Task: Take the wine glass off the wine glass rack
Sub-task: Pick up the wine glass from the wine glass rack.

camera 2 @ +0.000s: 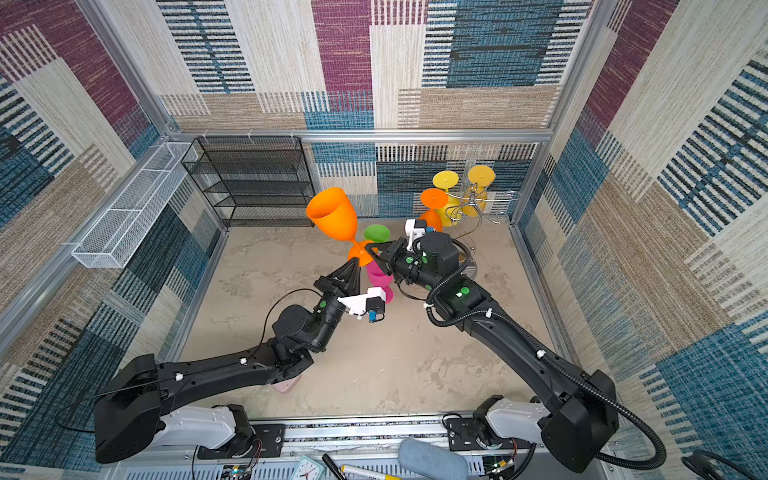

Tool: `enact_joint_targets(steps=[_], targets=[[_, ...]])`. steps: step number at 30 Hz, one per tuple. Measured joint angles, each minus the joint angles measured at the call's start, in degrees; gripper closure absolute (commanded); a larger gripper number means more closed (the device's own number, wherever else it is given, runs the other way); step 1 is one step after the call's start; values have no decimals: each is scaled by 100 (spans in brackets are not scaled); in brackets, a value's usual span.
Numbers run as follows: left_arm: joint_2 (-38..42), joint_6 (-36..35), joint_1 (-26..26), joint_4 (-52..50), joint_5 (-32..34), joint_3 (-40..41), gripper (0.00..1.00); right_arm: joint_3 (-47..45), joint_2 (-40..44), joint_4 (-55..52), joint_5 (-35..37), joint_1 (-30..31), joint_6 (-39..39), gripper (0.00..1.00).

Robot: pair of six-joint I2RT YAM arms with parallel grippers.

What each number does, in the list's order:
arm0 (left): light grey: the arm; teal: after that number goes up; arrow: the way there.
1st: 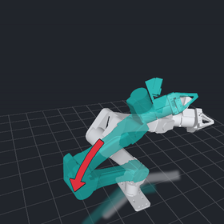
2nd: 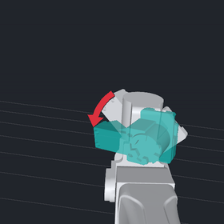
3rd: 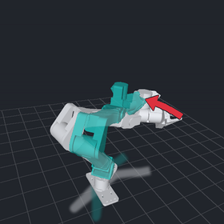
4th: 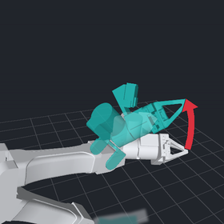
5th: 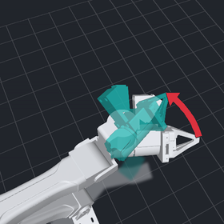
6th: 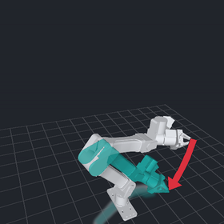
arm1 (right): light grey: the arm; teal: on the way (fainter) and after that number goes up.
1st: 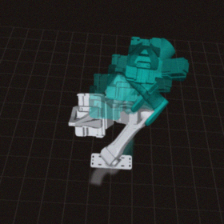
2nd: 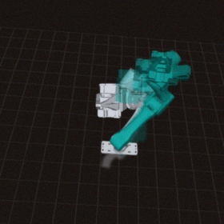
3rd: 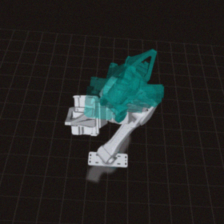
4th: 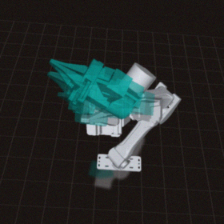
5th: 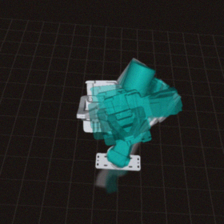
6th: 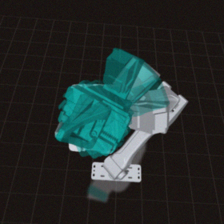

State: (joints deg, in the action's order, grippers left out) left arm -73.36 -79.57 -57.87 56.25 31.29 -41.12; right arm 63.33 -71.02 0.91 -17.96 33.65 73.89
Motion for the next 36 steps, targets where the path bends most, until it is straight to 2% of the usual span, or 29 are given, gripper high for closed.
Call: enact_joint_targets(steps=[6,8,13,17,21,25,36], targets=[[1169,1300,17,-1222,557,-170,49,-72,4,155,297,-37,-157,100],[1596,1989,33,-1954,734,-339,35,-107,4,131,339,-26,-221,100],[2133,3587,37,-4183,800,-929,24,-251,63,223,444,-24,-407,100],[2271,4577,76,-5746,682,-1423,19,-402,153,328,588,-26,-588,100],[2352,5263,203,-6839,151,-1860,18,-533,278,358,772,-24,-778,100],[2356,5764,549,-7615,-525,-2389,18,-599,391,393,960,-26,-1043,100],[1766,6688,1554,-8642,-2728,-3801,22,-824,540,442,1202,-28,-1530,100]])
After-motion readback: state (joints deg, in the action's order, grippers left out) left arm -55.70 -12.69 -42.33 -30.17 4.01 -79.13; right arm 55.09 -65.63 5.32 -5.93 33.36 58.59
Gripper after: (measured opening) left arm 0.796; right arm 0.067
